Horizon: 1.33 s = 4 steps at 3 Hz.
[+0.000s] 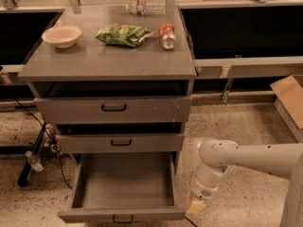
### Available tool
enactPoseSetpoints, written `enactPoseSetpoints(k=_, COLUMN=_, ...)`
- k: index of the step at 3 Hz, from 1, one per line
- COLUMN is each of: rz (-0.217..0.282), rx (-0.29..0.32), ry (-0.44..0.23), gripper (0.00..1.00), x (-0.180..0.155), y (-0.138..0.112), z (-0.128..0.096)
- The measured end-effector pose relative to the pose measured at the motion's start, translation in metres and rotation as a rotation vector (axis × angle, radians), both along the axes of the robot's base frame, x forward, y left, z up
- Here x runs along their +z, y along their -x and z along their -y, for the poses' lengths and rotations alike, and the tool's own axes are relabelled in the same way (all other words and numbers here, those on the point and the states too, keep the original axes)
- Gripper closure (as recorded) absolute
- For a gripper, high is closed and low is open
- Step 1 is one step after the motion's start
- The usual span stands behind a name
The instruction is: Close bottom drawer
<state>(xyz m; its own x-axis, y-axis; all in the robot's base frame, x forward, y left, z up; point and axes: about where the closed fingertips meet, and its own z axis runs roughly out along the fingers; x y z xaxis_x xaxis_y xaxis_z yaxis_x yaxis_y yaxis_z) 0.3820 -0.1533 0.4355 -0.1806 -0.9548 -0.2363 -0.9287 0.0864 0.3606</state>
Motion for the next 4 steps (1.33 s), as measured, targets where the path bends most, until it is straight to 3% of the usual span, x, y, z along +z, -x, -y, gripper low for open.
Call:
enactPoseSetpoints(k=1, rz=0.007, rx=0.008, ry=0.003, gripper=1.0, x=-0.005, y=-0.001, z=-0.001)
enactPoseSetpoints(k=2, rz=0.02, rx=0.012, ry=0.0, gripper=1.0, x=-0.064, y=-0.013, z=0.015)
enactPoseSetpoints(k=4, rz=-0.05, rx=-0.012, ry=-0.005, gripper=1.0, x=-0.156, y=-0.007, z=0.054)
